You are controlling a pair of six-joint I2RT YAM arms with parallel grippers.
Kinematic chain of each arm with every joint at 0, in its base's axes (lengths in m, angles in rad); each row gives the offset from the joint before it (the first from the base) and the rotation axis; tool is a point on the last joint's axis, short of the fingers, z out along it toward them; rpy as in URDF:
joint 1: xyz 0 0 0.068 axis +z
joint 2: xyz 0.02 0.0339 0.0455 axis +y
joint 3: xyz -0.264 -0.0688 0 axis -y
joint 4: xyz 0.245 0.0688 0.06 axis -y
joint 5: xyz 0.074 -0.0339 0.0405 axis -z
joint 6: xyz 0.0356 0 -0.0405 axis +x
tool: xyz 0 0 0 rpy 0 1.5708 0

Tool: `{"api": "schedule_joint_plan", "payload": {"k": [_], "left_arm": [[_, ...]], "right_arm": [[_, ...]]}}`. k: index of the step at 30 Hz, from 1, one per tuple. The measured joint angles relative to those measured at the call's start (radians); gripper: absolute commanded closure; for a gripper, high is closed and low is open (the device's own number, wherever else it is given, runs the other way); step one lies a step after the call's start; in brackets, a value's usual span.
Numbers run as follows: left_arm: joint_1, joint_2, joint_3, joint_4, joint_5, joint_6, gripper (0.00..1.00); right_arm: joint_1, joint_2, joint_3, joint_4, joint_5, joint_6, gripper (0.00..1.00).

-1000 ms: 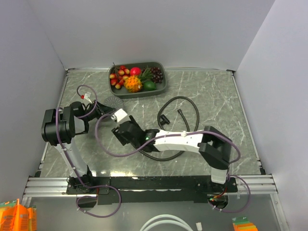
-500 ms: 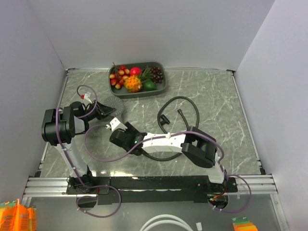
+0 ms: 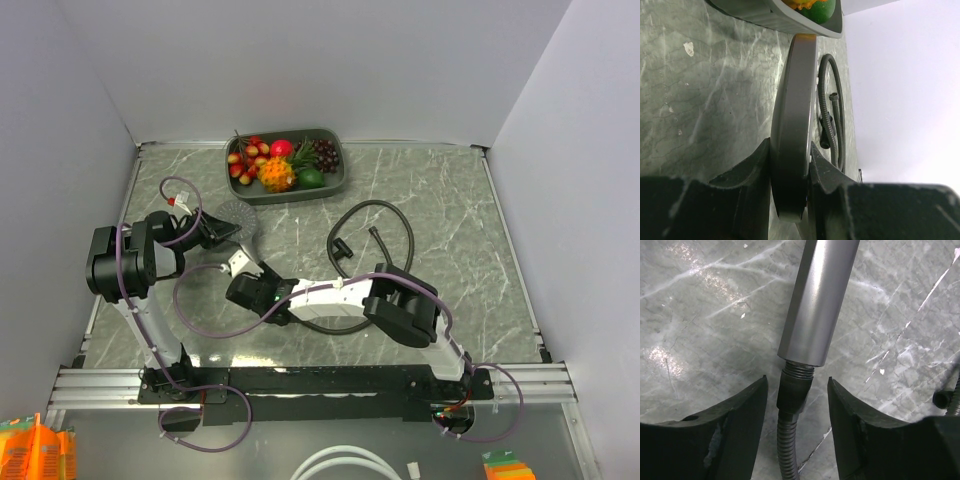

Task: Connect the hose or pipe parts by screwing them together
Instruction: Install the bathroom fixture on the pipeline.

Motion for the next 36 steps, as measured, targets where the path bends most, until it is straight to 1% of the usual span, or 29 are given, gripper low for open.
{"api": "schedule_joint_plan", "payload": {"k": [5, 8, 9, 14, 17, 21, 25, 30, 36], "left_arm": [[0.000, 0.000, 0.000, 0.000, 0.000, 0.000, 0.99], [0.000, 0.000, 0.000, 0.000, 0.000, 0.000, 0.99], [0.000, 0.000, 0.000, 0.000, 0.000, 0.000, 0.99], [0.002, 0.000, 0.000, 0.000, -0.006, 0.000, 0.99], [0.003, 0.000, 0.000, 0.000, -0.020, 0.002, 0.99], [0.003, 0.000, 0.000, 0.000, -0.033, 0.013, 0.99], [0.000, 0.000, 0.000, 0.000, -0.036, 0.023, 0.99], [-0.001, 0.000, 0.000, -0.005, -0.036, 0.022, 0.99], [0.000, 0.000, 0.000, -0.017, -0.041, 0.022, 0.99]], "right_arm": [[-0.007, 0.000, 0.000, 0.016, -0.008, 0.005, 0.52], [-0.012, 0.000, 0.000, 0.031, -0.020, 0.006, 0.58], [-0.014, 0.000, 0.000, 0.032, -0.024, 0.007, 0.63], [-0.033, 0.000, 0.000, 0.036, -0.042, 0.029, 0.73], [-0.053, 0.000, -0.001, 0.041, -0.077, 0.043, 0.81], [-0.082, -0.005, -0.017, 0.066, -0.141, 0.068, 0.86], [-0.132, -0.050, -0.098, 0.153, -0.273, 0.100, 0.89], [-0.212, -0.114, -0.222, 0.311, -0.517, 0.145, 0.89], [-0.313, -0.117, -0.359, 0.573, -0.815, 0.291, 0.89]]}}
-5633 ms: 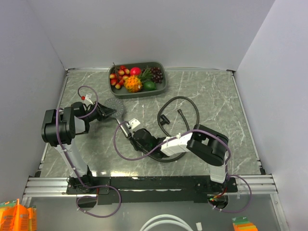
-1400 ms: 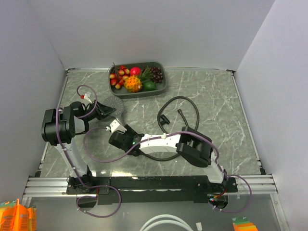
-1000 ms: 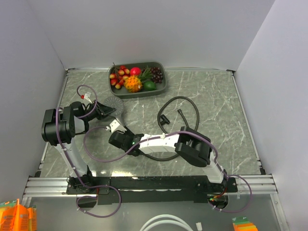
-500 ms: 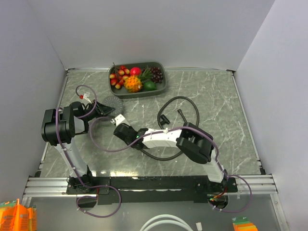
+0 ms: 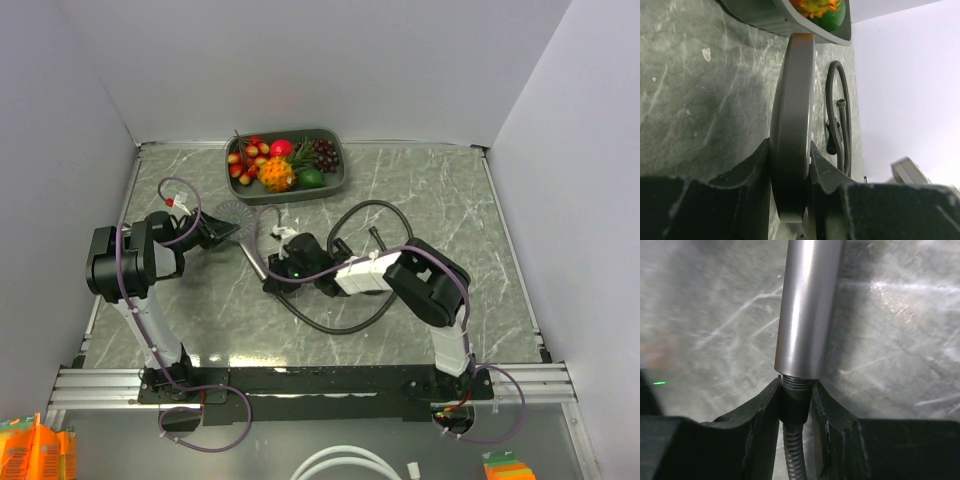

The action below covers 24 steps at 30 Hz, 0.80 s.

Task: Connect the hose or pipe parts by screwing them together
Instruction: Install the bathroom fixture on the pipeline.

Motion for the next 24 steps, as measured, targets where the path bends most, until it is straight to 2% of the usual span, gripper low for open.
{"api": "schedule_joint_plan", "payload": {"k": [5, 9, 11, 12, 13, 14, 16, 18, 20, 24], "left_arm": [[0.000, 0.000, 0.000, -0.008, 0.004, -0.024, 0.99], [0.003, 0.000, 0.008, -0.004, -0.006, -0.029, 0.99], [0.002, 0.000, 0.008, -0.005, -0.004, -0.024, 0.99], [0.000, 0.000, 0.008, -0.005, -0.003, -0.025, 0.99], [0.000, 0.000, 0.008, -0.006, 0.000, -0.027, 0.99], [0.000, 0.000, 0.008, -0.006, 0.006, -0.031, 0.99], [-0.002, 0.000, 0.007, -0.006, 0.019, -0.023, 0.99], [-0.007, 0.000, 0.007, -0.010, 0.027, -0.014, 0.99], [-0.010, 0.000, 0.007, -0.011, 0.033, -0.010, 0.99], [-0.012, 0.000, 0.007, -0.016, 0.040, -0.006, 0.99]], "right_arm": [[-0.077, 0.036, -0.133, 0.348, -0.208, 0.235, 0.87], [-0.139, 0.168, -0.151, 0.636, -0.360, 0.470, 0.80], [-0.157, 0.215, -0.151, 0.723, -0.414, 0.563, 0.68], [-0.163, 0.228, -0.151, 0.756, -0.438, 0.600, 0.58], [-0.165, 0.231, -0.151, 0.771, -0.452, 0.617, 0.44], [-0.167, 0.231, -0.151, 0.781, -0.465, 0.631, 0.37], [-0.169, 0.219, -0.150, 0.766, -0.471, 0.619, 0.19], [-0.171, 0.174, -0.150, 0.688, -0.463, 0.573, 0.11], [-0.172, 0.101, -0.144, 0.549, -0.433, 0.498, 0.09], [-0.161, -0.026, -0.059, 0.183, -0.303, 0.307, 0.11]]}}
